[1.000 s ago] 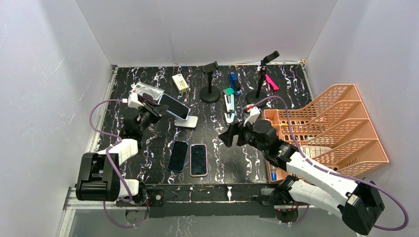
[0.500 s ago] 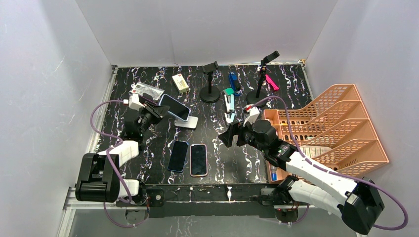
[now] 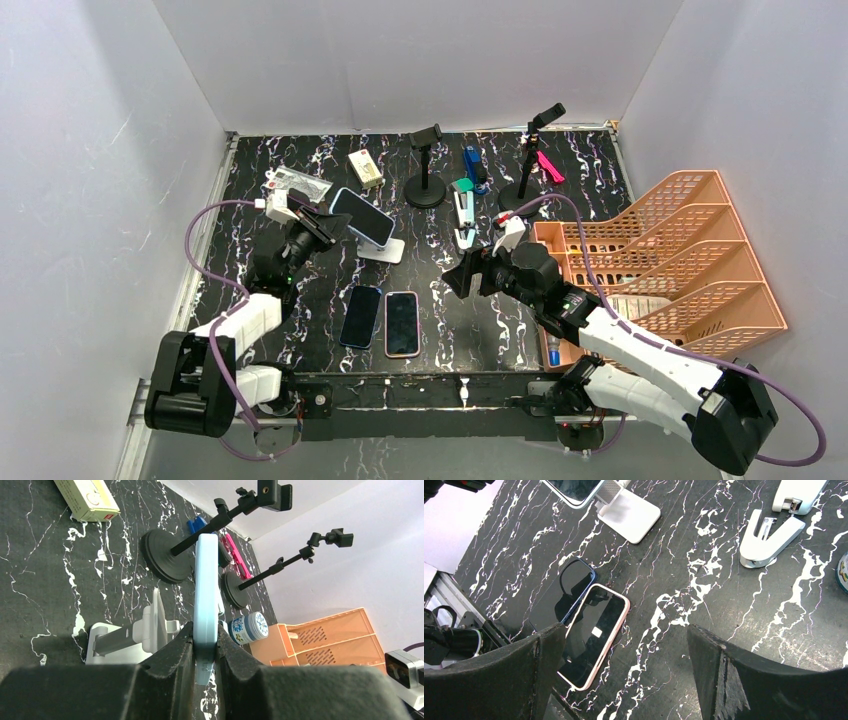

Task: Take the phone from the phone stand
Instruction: Remove the phone from the phone stand, then move the phone to the center of the board.

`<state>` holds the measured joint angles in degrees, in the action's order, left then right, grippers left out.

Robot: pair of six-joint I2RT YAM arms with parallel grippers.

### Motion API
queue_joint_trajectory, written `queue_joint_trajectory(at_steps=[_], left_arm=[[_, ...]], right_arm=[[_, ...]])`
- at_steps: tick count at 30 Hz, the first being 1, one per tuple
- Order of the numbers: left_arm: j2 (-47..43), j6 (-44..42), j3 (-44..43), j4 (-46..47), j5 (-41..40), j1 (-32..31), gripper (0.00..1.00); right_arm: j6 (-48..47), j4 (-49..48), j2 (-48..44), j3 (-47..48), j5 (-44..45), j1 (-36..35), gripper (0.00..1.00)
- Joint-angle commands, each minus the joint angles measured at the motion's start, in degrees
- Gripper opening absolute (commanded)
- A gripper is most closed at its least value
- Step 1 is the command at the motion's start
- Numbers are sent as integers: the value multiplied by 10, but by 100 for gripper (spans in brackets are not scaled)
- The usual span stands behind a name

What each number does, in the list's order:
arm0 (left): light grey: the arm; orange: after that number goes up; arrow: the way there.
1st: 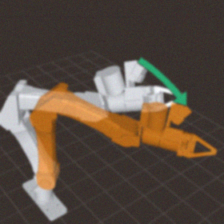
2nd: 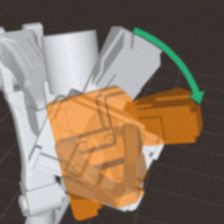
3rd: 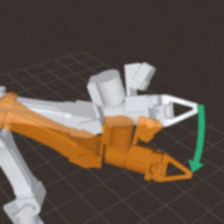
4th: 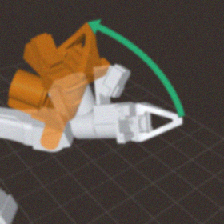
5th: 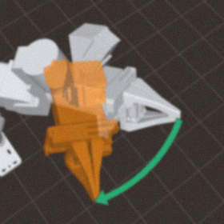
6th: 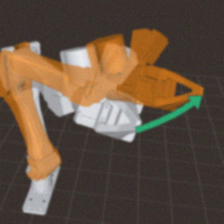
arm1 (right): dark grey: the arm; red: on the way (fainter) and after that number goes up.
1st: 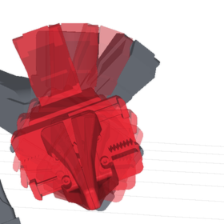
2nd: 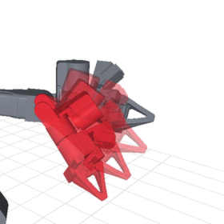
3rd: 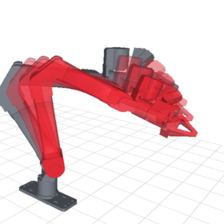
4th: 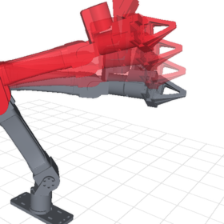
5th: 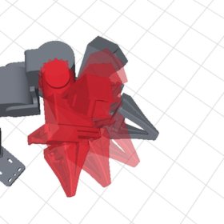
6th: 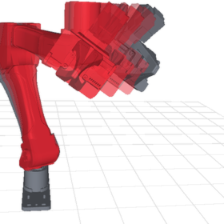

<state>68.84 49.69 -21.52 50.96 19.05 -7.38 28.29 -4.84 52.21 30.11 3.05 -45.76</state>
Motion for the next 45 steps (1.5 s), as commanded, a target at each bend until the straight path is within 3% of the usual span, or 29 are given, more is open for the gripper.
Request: queue_joint_trajectory(at_steps=[1,18,24,33,38,45], left_arm=[[-25,-11,0,52,-11,-4,0],[-72,-11,11,52,-19,-15,0],[-99,-9,10,52,-6,-31,0],[-116,37,-16,50,59,-50,0],[-126,46,-41,32,114,-61,0],[-133,5,-50,6,166,-97,0]], right_arm=[[1,-24,-12,2,7,1,97],[-15,1,-17,18,32,1,98],[3,17,-23,26,88,1,99],[59,84,1,101,175,1,99],[9,95,-2,135,171,1,99],[-19,55,-55,102,175,1,99]])
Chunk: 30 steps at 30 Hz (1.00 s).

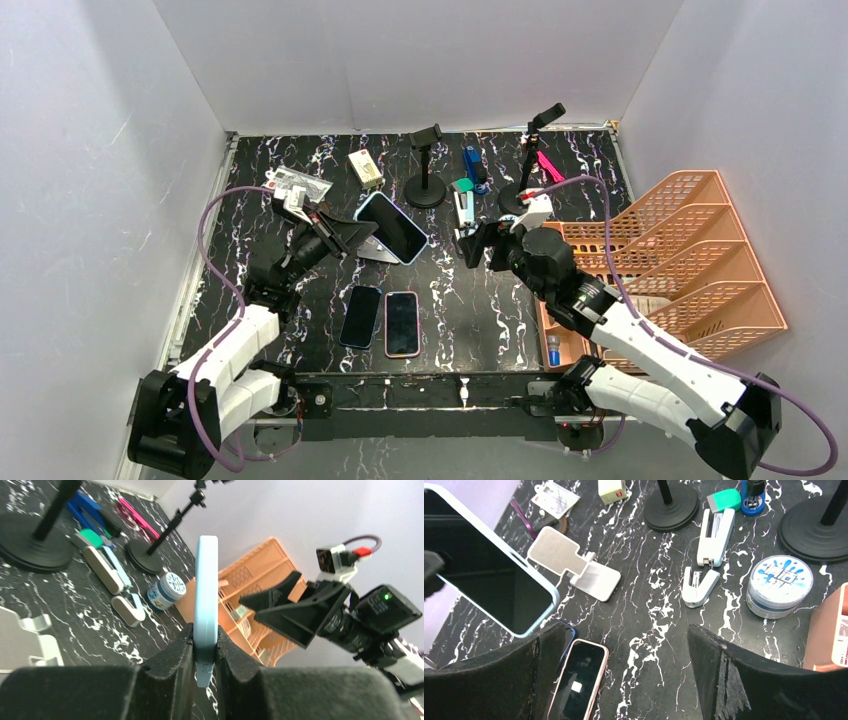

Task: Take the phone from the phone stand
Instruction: Move the phone to the center of the board.

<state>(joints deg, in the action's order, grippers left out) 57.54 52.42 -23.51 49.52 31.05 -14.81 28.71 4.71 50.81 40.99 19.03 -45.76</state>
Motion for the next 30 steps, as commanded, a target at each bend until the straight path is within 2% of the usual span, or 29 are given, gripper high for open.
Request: queue_joint_trajectory(at_steps=[1,5,9,13,19,24,30], left_arm=[[-19,-31,-31,18,56,-31,0],[-8,-65,-35,2,88,-72,0],[-1,-82,-33,1,109,-102,0],[-2,-98,-24,1,134,-132,0],[-24,-111,-5,13,126,-158,0],[-22,-104,7,58,129,-172,0],[-16,-77,25,129,147,-190,0]], right_arm=[[-18,-42,-50,-12,17,1,99],[3,-62,-80,-20,5,1,99],[-36,-60,-90,-6,-47,1,99],[-109,-11,-86,34,-136,1,99],[-162,93,-109,68,-286,1,99],[-153,69,-147,27,-408,1,99],[-146,60,-90,27,-493,1,99]])
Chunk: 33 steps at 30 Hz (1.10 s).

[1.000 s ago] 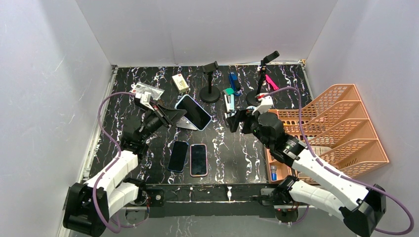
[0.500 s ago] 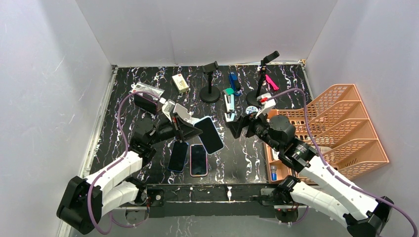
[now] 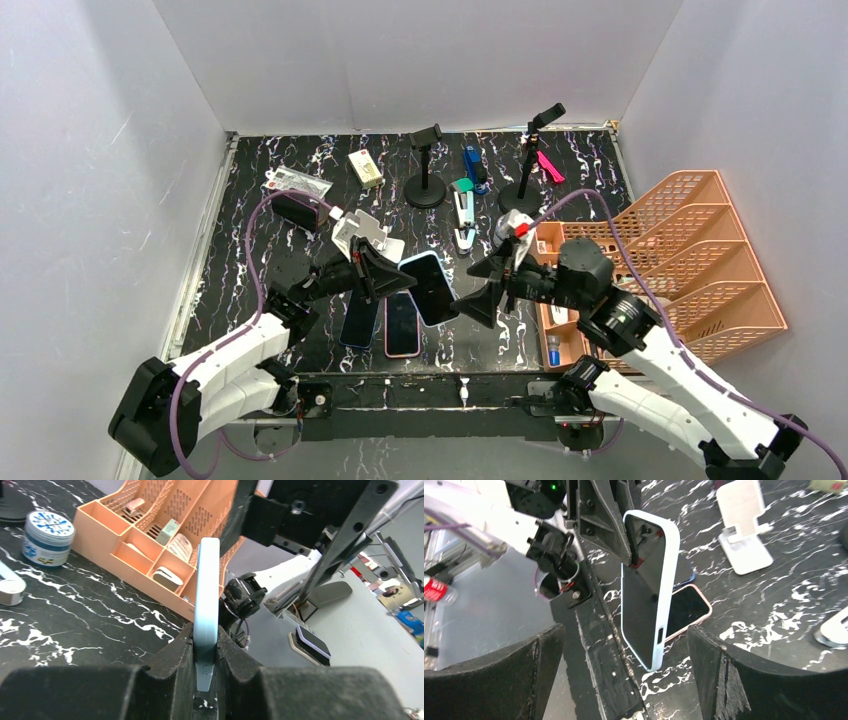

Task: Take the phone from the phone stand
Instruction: Move the phone to the center of the board.

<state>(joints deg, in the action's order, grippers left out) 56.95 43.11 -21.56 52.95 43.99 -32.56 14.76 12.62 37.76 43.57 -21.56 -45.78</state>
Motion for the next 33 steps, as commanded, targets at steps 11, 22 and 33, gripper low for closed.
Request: queue_joint_trajectory(at_steps=[11,22,33], left_arm=[[-25,14,15,112,32,-32,0],[-30,17,20,123,28,-37,0],[-21,27,23,132,25,-37,0]], right_arm=[[16,-103,85,-7,-104,1,98],[75,-199,109,-38,-144,1,92],[92,-223,103,-70,-146,1,85]])
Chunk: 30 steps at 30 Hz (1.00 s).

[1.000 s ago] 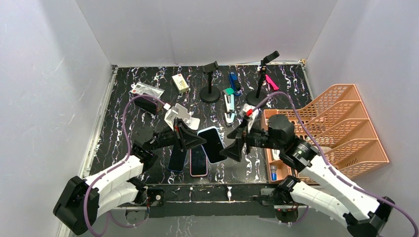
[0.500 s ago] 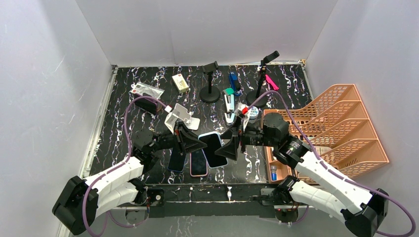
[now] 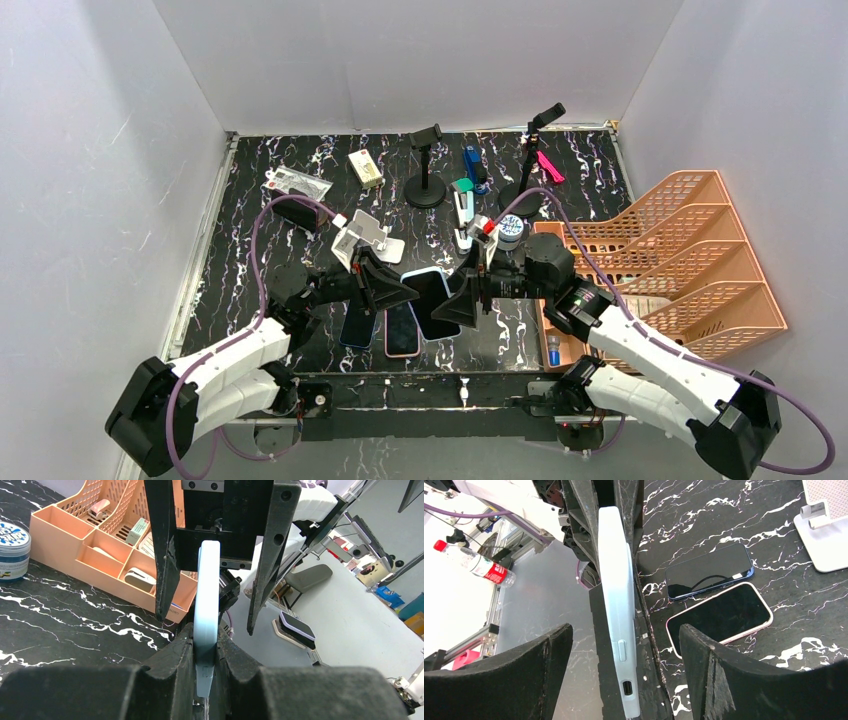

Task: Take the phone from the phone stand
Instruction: Move the phone to the center of the board.

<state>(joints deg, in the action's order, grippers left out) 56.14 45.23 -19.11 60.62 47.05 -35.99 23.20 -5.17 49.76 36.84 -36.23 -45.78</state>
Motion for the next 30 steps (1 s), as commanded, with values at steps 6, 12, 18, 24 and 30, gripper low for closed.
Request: queue_joint_trajectory(at_steps=[6,12,18,24,30], left_arm=[[-13,5,-1,56,-5,-4,0],[-13,5,1,60,-6,-5,0],[-13,5,2,63,-6,-7,0],[-12,6,2,66,-6,-7,0],[-11,7,3,68,-6,-8,0]], right_arm=[[15,-60,-21,-18,11,1,80],[28,-83,-13,-26,17,1,74],[36,-98,-8,-32,16,1,66],[36,-100,-4,-34,13,1,62],[39,-106,1,-34,8,1,52]])
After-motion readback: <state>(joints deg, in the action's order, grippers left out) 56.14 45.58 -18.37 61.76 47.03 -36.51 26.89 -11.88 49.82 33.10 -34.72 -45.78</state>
